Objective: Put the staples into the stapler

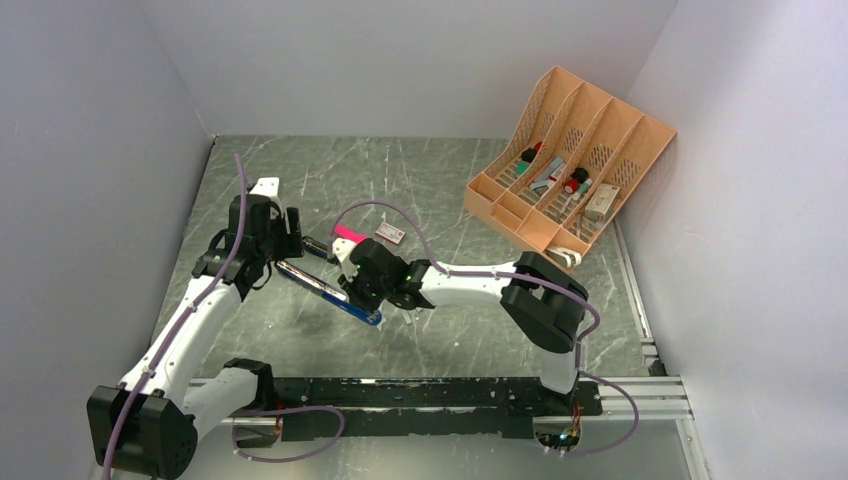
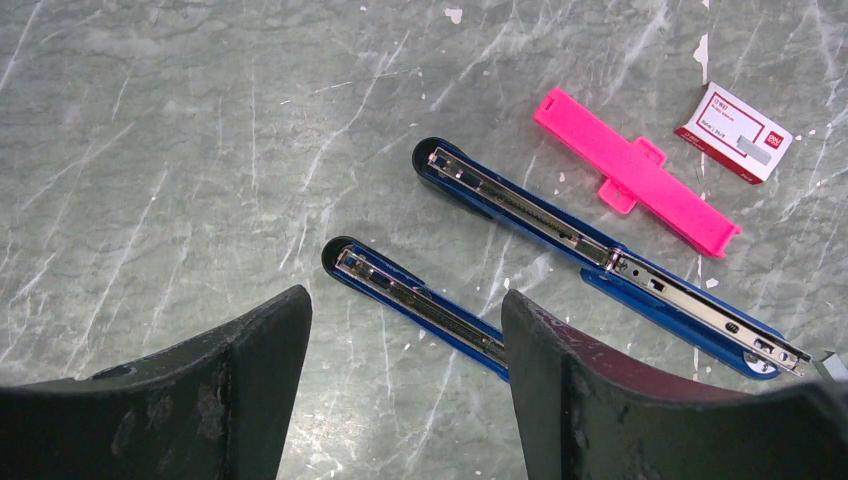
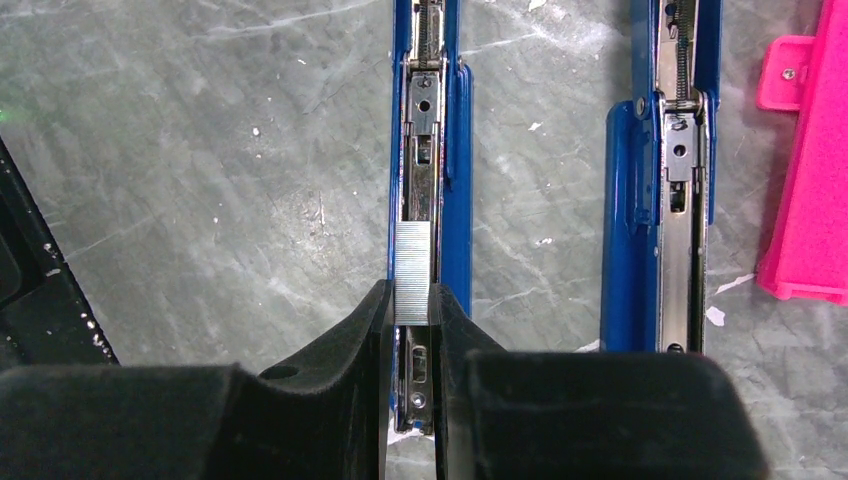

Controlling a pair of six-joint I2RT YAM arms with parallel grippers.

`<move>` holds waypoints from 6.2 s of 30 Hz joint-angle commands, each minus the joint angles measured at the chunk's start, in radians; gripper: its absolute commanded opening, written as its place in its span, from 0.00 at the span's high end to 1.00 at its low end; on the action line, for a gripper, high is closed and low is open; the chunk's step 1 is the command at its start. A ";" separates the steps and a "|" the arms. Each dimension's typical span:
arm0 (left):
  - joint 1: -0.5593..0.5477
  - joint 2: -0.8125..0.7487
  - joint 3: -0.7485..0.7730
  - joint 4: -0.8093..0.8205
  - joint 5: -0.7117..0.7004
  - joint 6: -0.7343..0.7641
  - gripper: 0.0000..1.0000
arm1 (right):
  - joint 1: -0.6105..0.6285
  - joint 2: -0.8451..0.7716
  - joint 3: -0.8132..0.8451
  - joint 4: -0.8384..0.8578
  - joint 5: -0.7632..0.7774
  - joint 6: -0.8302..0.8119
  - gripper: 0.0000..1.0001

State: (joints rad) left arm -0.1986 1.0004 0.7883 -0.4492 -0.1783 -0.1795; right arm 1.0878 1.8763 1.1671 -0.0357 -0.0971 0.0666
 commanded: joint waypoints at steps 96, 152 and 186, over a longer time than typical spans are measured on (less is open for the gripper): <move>-0.007 -0.013 0.001 0.022 0.019 0.011 0.26 | 0.007 0.015 0.026 -0.015 0.012 0.007 1.00; -0.007 -0.013 0.000 0.021 0.018 0.009 0.26 | 0.009 0.004 0.013 -0.001 0.013 0.011 1.00; -0.008 -0.009 0.002 0.023 0.020 0.012 0.26 | 0.008 0.040 0.044 -0.058 0.016 0.021 1.00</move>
State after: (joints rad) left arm -0.1989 1.0004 0.7883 -0.4465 -0.1776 -0.1791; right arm 1.0908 1.8954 1.1988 -0.0608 -0.0818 0.0792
